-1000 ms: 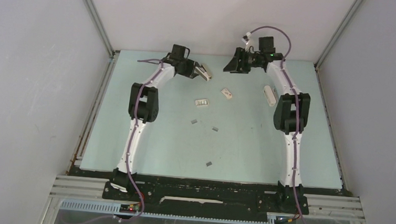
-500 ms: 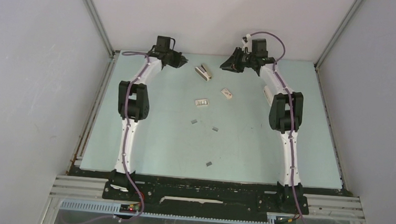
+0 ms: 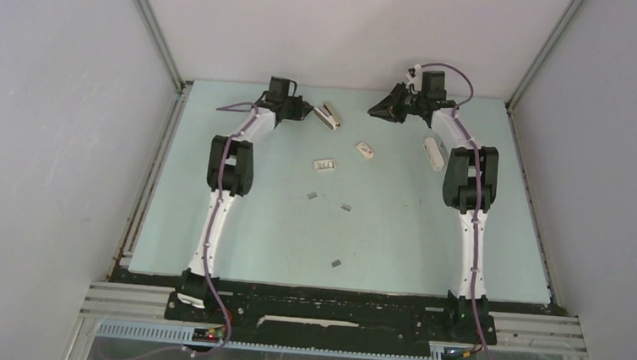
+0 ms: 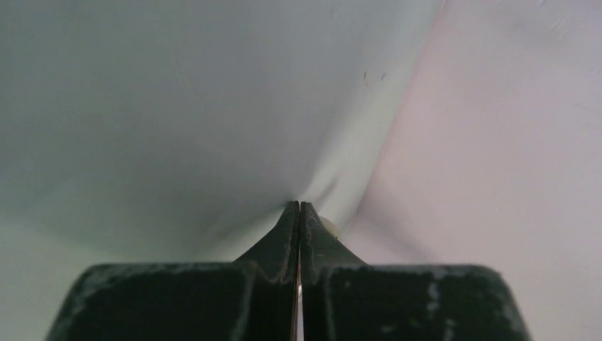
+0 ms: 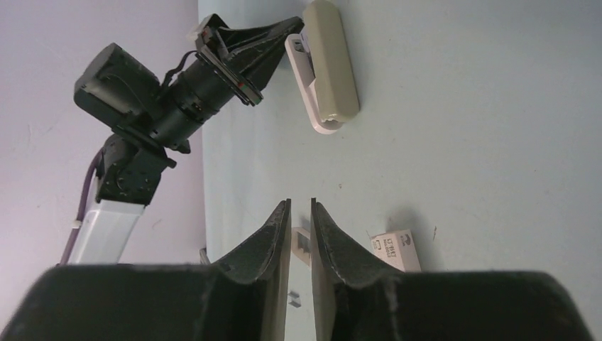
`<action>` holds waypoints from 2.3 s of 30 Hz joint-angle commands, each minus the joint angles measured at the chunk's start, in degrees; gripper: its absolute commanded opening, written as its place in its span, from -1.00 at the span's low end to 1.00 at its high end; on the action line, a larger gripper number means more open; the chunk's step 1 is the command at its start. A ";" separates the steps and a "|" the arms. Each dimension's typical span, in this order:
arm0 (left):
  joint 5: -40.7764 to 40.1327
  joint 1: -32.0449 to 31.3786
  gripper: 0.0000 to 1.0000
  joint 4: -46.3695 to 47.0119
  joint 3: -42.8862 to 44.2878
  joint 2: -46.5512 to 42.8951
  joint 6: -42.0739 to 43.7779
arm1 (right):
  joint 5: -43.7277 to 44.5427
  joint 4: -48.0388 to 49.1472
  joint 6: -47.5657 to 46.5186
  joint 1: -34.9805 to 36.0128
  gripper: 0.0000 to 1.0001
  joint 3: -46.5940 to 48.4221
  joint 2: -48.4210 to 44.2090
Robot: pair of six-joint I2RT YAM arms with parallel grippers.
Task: Unload the staples from the stapler
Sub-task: Move the stapler to the center of the board.
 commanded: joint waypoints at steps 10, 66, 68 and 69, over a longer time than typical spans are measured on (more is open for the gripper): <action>3.59 -4.36 -0.99 -0.60 2.52 -1.42 -4.92 | -1.67 2.24 0.48 -1.64 -0.53 -1.02 -7.31; 9.58 -15.56 -0.63 0.33 -4.23 -12.00 5.65 | 18.35 -30.55 -42.00 2.02 0.24 8.38 -0.07; 9.24 -14.55 -0.56 0.27 -5.92 -14.70 8.26 | 18.98 -30.87 -41.69 2.19 0.24 9.39 0.91; 9.09 -13.91 -0.54 0.22 -7.10 -16.29 9.90 | 19.37 -31.66 -41.85 2.30 0.23 10.48 1.46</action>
